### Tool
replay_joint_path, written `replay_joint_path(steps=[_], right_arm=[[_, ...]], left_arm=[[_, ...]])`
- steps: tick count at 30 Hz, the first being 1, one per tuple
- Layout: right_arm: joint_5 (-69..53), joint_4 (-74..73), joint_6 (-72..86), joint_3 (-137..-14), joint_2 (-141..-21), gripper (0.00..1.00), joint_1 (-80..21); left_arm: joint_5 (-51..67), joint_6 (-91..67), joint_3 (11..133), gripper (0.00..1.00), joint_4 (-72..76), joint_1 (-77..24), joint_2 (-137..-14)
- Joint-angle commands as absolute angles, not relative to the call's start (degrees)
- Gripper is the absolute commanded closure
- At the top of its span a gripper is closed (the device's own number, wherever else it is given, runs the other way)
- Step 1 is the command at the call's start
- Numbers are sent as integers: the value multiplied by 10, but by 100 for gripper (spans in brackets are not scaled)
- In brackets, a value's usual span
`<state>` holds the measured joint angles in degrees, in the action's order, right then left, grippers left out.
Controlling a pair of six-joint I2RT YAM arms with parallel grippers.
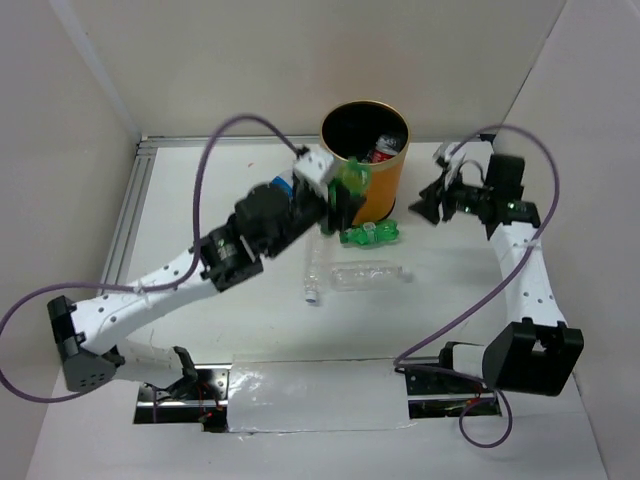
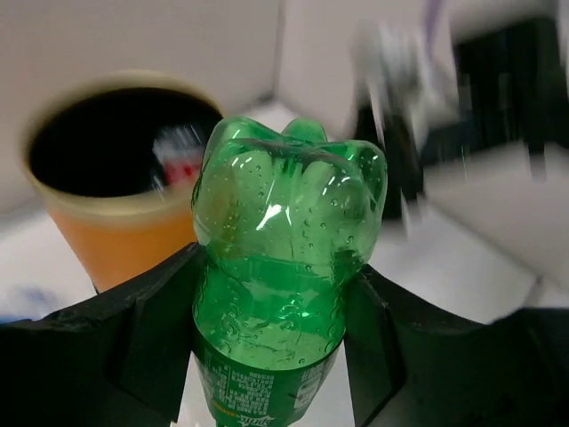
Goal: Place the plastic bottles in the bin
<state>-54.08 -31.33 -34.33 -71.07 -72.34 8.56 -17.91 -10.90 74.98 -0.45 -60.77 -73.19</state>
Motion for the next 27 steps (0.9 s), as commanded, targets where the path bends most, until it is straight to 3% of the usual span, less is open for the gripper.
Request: replay_joint_path(steps=[1, 2, 3, 9, 13, 14, 15, 18, 24, 27], right_arm=[[-504, -375, -447, -608, -673, 36, 72], [-488, -367, -453, -566, -662, 21, 72], [-483, -357, -453, -548, -655, 18, 67], [-483, -333, -446, -484, -630, 15, 47], [-483, -325, -468, -469, -625, 0, 19], [-483, -325, -490, -469, -625, 0, 11], [-483, -325, -507, -469, -625, 0, 4], [-463, -305, -548, -459, -631, 0, -39], [-396, -252, -572, -465, -722, 0, -131], [-365, -240, -578, -477, -779, 0, -169]], left_arm=[[-107, -105, 850, 96, 140, -509, -817], [-106, -123, 884, 96, 153, -491, -875], [-106, -133, 956, 95, 172, -477, -907], [-110, -241, 1160, 89, 206, -397, -1096], [-121, -263, 1284, 74, 156, -376, -1219], [-127, -263, 1301, 65, 122, -370, -1235], [-127, -258, 1309, 36, 113, -370, -1246], [-127, -258, 1310, 4, 107, -365, -1260], [-95, -229, 1329, 0, 74, -354, -1237], [-95, -200, 1216, 0, 82, -354, -1134]])
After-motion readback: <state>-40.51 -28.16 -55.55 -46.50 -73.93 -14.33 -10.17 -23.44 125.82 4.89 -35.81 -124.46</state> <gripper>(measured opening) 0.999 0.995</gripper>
